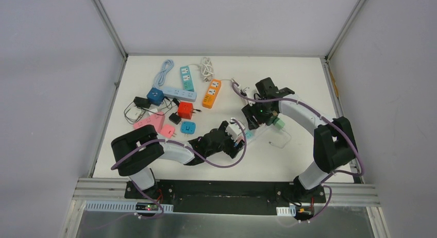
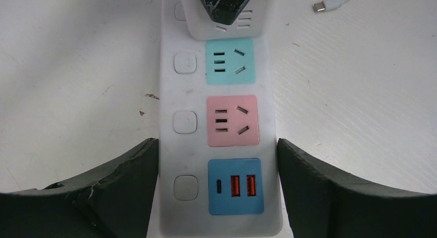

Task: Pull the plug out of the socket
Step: Remove the plug from the socket.

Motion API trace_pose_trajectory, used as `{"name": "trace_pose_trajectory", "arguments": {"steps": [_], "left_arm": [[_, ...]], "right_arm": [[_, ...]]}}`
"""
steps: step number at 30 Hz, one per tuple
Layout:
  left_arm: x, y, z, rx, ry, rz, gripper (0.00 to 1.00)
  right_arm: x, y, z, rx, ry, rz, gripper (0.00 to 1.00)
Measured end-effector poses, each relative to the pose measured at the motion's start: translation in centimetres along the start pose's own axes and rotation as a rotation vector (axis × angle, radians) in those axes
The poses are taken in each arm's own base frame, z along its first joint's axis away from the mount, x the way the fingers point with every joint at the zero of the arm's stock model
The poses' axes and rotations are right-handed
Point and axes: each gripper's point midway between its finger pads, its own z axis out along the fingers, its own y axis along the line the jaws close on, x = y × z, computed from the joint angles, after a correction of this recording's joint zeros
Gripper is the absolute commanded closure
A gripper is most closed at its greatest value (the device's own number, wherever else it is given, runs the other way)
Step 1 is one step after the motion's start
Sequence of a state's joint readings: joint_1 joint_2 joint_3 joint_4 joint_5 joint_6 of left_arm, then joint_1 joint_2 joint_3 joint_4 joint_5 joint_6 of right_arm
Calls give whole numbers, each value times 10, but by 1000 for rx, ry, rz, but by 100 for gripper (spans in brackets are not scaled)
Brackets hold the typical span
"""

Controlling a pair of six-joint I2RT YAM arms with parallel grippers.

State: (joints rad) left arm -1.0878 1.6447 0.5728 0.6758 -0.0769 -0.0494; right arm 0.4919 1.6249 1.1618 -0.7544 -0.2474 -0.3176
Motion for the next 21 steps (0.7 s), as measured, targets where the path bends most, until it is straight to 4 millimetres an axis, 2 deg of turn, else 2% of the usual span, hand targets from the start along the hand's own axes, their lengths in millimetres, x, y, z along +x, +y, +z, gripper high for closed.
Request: {"name": "trace_pose_trajectory", "arguments": {"steps": [4,13,21], "left_arm": [[0,0,0,1,-2,-6,100],[0,0,0,0,-2,-6,100],[0,0,-1,1,-10,-7,100]], "right_arm": [[-1,-1,0,1,-3,4,100],[-1,3,2,123,9,-46,100],[0,2,2,73,6,-17,100]]}}
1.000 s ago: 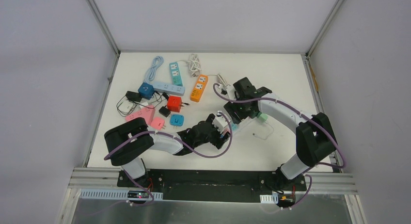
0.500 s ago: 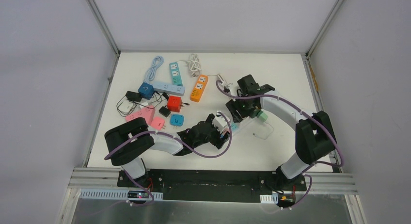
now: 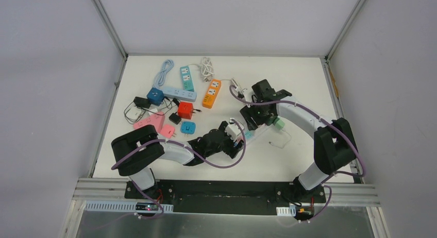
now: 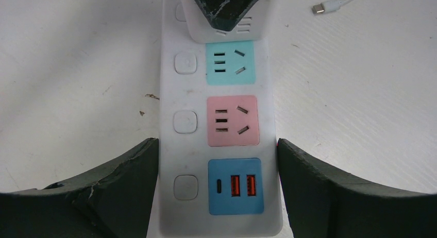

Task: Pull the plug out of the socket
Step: Remove the plug from the socket.

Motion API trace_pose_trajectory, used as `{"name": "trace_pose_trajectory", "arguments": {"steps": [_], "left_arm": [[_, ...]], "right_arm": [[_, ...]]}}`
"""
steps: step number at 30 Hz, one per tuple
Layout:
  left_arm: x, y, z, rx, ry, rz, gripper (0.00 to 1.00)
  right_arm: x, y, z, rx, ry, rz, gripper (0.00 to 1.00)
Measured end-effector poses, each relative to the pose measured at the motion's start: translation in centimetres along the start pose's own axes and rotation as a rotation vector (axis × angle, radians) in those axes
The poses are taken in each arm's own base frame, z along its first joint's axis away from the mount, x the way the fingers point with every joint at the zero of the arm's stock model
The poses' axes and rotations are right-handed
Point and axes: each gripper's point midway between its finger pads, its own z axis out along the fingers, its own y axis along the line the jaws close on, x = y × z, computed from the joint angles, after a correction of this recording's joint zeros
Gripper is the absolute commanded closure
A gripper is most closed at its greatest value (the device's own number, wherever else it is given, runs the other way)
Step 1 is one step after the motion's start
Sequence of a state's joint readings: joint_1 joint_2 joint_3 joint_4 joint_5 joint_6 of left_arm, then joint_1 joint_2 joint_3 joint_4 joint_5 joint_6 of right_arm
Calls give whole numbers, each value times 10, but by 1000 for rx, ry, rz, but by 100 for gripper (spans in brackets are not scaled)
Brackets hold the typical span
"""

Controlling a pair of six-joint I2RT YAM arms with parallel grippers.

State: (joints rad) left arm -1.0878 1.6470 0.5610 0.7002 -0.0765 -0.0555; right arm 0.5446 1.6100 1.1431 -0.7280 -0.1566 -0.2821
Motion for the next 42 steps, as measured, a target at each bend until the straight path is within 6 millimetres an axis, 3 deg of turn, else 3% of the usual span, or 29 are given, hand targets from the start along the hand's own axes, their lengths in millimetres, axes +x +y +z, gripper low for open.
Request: {"name": "trace_pose_trajectory", "arguments": {"steps": [8,21,33,42], "left_arm": [[0,-1,0,5,-4,-2,100],[0,-1,0,5,-5,3,100],[0,-1,-1,9,-15,-4,100],[0,-1,-1,9,-20,-4,100]], "right_arm": [[0,-1,-1,-33,-9,14,100],[0,0,0,99,22,-40,100],[0,-2,-1,-37,-3,24,100],[0,0,1,53,18,-30,100]]}}
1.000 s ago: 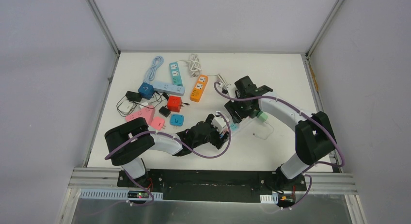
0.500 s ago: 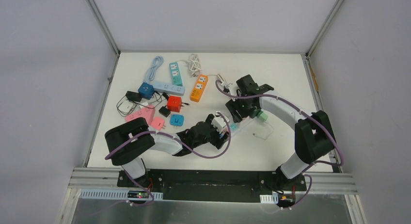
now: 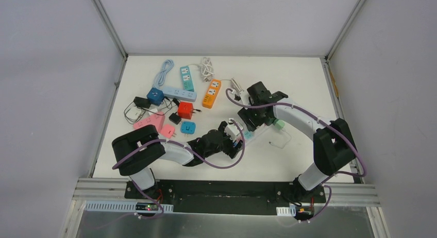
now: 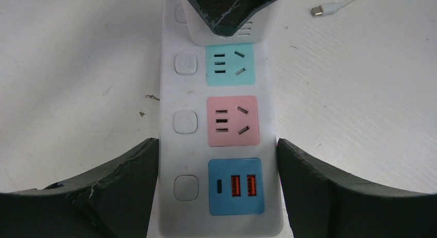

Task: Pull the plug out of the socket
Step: Remove the plug from the socket.

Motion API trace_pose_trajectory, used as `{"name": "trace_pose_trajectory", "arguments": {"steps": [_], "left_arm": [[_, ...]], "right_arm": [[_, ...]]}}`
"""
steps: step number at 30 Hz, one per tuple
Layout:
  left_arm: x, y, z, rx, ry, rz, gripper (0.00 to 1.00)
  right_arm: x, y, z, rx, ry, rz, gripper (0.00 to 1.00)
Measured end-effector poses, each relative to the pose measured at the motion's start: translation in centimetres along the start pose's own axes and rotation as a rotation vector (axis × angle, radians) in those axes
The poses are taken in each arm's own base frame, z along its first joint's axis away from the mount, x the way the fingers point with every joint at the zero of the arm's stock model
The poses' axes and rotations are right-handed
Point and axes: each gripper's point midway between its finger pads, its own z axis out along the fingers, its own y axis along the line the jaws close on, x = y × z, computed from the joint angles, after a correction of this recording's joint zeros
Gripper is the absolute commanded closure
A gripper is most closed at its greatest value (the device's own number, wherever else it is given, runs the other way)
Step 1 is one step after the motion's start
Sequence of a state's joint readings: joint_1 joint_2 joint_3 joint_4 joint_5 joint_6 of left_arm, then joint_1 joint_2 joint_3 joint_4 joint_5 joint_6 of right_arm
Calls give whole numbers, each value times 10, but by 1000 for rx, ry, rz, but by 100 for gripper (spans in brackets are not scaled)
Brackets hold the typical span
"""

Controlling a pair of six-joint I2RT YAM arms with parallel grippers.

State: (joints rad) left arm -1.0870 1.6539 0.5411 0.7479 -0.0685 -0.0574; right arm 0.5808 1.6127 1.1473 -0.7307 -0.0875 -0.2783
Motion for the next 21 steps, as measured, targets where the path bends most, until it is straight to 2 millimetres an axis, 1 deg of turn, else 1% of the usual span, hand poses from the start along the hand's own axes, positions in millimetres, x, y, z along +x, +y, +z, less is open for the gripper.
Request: {"name": "trace_pose_trajectory", "arguments": {"steps": [3,7,16,21], "left_arm": [[1,0,0,0,0,1,100],[1,0,1,-1,-2,0,100],[1,1,1,-1,-3,-2,100],[0,0,1,-1,-5,-4,100]], "right_arm": [[0,0,0,34,7,-13,100],[1,1,0,35,9,-13,100],[1,-2,-2,-97,-19,42,100],[1,-3,-2,-96,-23,43,100]]}}
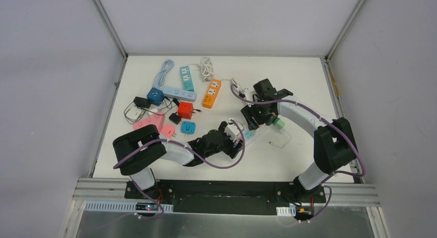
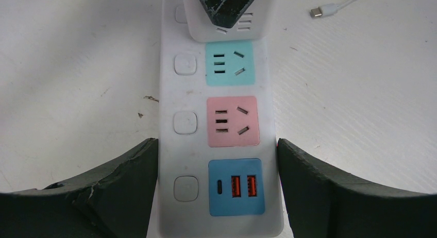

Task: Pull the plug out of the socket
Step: Remove the plug from the socket.

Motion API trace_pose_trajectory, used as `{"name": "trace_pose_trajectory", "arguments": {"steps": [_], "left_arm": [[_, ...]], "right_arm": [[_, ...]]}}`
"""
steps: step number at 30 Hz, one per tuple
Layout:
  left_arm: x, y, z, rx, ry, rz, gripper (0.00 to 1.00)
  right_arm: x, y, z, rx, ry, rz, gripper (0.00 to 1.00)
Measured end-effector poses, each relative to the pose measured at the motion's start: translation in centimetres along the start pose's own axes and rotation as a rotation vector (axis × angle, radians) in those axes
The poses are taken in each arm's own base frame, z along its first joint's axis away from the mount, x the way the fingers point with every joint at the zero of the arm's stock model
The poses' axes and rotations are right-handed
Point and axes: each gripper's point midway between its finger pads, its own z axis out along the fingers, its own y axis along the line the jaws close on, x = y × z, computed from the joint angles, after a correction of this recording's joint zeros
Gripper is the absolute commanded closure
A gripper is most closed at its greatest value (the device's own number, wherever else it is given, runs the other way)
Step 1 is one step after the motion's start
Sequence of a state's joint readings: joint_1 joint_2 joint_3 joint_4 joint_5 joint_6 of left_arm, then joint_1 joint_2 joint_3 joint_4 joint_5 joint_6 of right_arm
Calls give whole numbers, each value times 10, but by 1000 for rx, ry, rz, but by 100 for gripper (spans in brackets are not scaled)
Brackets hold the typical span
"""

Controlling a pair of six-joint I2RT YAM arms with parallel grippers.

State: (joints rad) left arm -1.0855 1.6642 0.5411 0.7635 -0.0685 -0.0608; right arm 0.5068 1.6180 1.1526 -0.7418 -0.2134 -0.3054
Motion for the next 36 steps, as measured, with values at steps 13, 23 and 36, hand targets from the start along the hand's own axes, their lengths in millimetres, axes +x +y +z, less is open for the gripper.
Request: {"name": "trace_pose_trajectory", "arguments": {"steps": [13,23,36], "left_arm": [[1,0,0,-1,1,0,100],[1,0,0,1,1,0,100],[1,-2,0,15,3,0,100]], "right_arm": [[0,3,2,97,24,-53,100],[0,1,0,-1,-5,-6,100],[0,1,1,56,8,-41,100]]}}
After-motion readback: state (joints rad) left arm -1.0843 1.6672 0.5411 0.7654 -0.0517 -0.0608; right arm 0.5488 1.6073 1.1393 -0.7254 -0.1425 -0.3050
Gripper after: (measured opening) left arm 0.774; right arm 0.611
